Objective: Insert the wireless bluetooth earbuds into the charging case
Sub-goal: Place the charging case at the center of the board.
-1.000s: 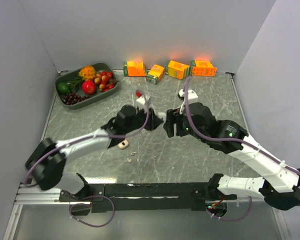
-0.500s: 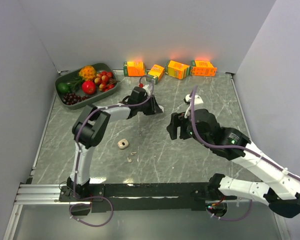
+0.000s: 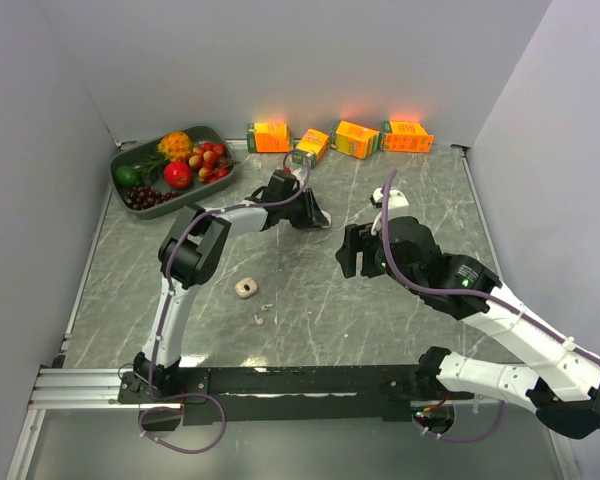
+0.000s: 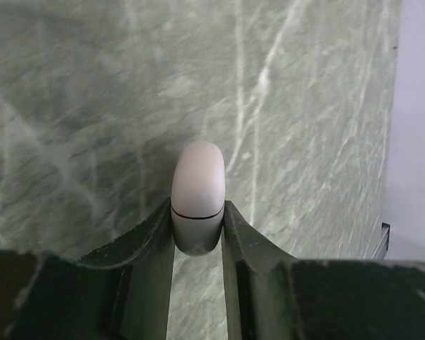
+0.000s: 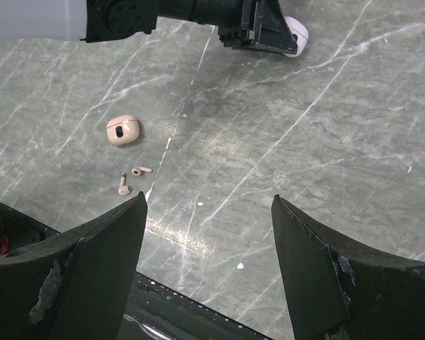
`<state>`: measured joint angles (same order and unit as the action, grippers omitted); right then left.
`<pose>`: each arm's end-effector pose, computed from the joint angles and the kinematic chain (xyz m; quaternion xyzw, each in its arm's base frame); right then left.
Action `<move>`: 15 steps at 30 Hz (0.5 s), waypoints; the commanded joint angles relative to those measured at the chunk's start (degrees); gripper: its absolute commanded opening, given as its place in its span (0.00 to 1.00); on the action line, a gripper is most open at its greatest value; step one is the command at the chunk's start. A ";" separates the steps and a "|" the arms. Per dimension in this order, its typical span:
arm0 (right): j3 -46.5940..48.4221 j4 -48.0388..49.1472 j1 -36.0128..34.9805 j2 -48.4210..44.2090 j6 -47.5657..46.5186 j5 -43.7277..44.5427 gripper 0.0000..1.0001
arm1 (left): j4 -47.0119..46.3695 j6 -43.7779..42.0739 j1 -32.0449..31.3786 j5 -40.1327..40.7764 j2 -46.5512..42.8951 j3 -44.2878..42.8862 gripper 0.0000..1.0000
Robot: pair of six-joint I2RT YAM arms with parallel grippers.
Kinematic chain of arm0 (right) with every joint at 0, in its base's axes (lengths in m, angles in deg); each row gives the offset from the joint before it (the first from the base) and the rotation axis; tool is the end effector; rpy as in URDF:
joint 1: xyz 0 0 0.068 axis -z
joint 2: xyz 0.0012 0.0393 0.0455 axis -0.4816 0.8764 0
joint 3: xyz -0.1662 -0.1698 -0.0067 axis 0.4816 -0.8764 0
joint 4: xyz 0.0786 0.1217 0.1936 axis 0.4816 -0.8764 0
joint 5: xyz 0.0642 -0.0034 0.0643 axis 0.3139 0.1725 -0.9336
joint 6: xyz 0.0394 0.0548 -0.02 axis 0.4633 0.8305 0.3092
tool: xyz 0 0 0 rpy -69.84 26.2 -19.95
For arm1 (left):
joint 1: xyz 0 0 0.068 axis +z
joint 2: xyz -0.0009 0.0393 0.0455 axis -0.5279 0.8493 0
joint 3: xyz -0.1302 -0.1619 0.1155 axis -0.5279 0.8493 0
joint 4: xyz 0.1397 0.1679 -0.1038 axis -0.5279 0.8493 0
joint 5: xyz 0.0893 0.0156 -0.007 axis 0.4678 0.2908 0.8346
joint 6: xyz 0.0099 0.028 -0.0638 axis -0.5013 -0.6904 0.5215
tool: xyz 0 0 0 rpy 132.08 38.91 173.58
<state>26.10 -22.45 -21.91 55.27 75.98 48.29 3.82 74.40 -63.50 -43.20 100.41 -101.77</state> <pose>0.1413 0.1446 0.3379 -0.1184 0.8534 0.1913 0.4702 0.3972 -0.2726 0.1125 0.0035 0.8757 -0.4210 0.2364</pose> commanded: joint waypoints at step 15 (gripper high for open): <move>-0.30 1.35 1.13 -0.76 0.54 -1.02 0.79 | 2.95 1.39 1.40 -3.00 -0.66 2.60 0.32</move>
<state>25.93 -22.24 -21.40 55.27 76.00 47.15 4.34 76.37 -62.25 -45.88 101.33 -101.34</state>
